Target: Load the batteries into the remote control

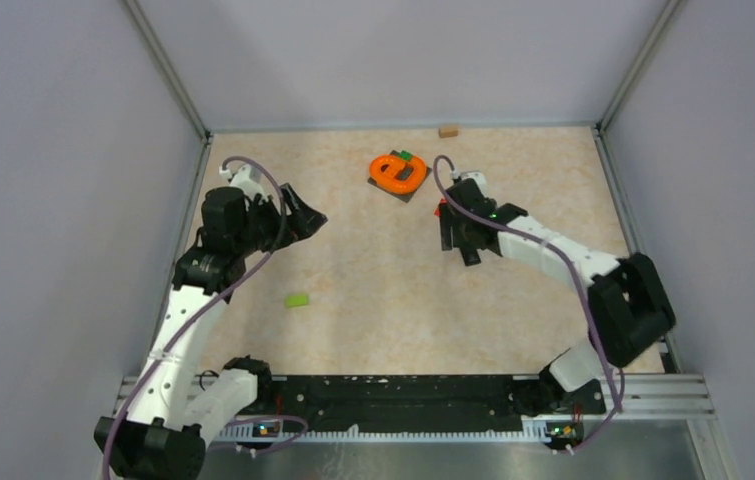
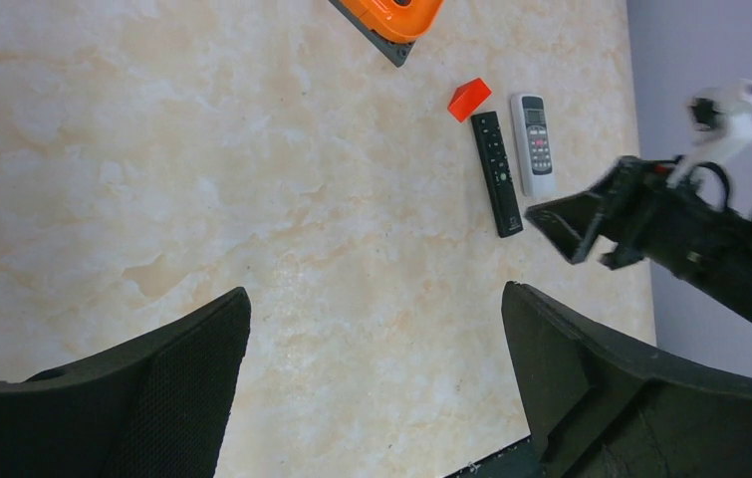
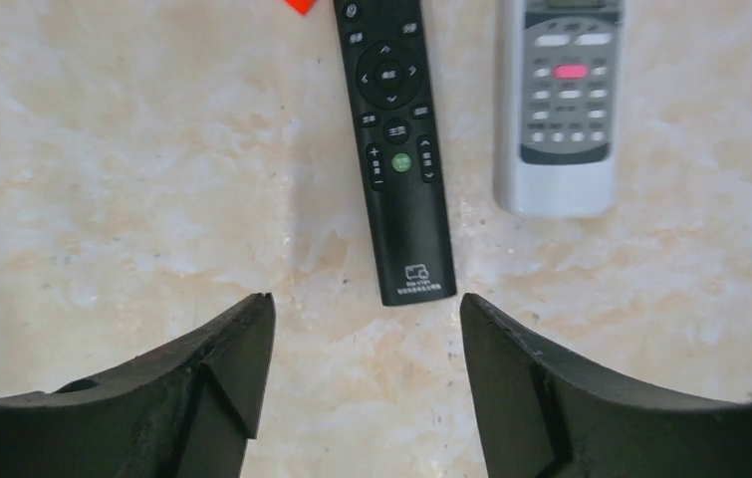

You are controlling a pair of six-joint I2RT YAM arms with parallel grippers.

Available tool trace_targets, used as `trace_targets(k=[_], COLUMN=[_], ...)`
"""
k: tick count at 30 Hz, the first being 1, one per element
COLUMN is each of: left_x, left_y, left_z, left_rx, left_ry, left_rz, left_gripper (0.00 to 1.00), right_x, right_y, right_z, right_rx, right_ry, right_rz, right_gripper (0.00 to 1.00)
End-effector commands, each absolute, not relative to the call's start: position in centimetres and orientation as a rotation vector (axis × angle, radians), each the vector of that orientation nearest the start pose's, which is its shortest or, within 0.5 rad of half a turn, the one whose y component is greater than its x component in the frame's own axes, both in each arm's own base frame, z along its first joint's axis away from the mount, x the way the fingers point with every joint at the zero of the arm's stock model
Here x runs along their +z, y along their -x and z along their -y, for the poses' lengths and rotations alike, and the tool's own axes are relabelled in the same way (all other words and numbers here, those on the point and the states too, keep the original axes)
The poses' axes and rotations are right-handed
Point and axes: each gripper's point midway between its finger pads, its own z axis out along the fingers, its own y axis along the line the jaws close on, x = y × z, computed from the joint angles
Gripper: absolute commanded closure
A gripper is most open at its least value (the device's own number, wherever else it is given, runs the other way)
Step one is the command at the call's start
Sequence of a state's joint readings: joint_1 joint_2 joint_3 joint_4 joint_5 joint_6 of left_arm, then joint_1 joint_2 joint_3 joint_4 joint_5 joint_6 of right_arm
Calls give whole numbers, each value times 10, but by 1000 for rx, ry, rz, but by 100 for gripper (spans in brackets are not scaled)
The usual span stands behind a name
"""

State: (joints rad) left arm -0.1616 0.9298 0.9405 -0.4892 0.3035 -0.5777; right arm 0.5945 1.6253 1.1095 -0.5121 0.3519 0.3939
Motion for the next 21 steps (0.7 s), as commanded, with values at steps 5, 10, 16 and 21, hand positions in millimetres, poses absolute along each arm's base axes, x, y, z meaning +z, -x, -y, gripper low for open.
trace_targets(k=[5, 10, 16, 21], left_x=[285, 302, 316, 338], left_y=[-275, -261, -242, -223], left_z=[83, 64, 47, 31], left_rx=[-540, -459, -413, -388], left_ry=[288, 314, 370, 407], left_rz=[-1974, -1874, -1778, -1651], left_gripper=[1, 1, 1, 1], right_x=[207, 246, 302, 345], right_y=[-298, -258, -209, -173], right_z=[-95, -50, 1, 39], right_rx=[-65, -28, 20, 25], right_ry=[-227, -331, -476, -539], right_rz=[-2105, -1899, -1678, -1512], right_gripper=[8, 6, 5, 4])
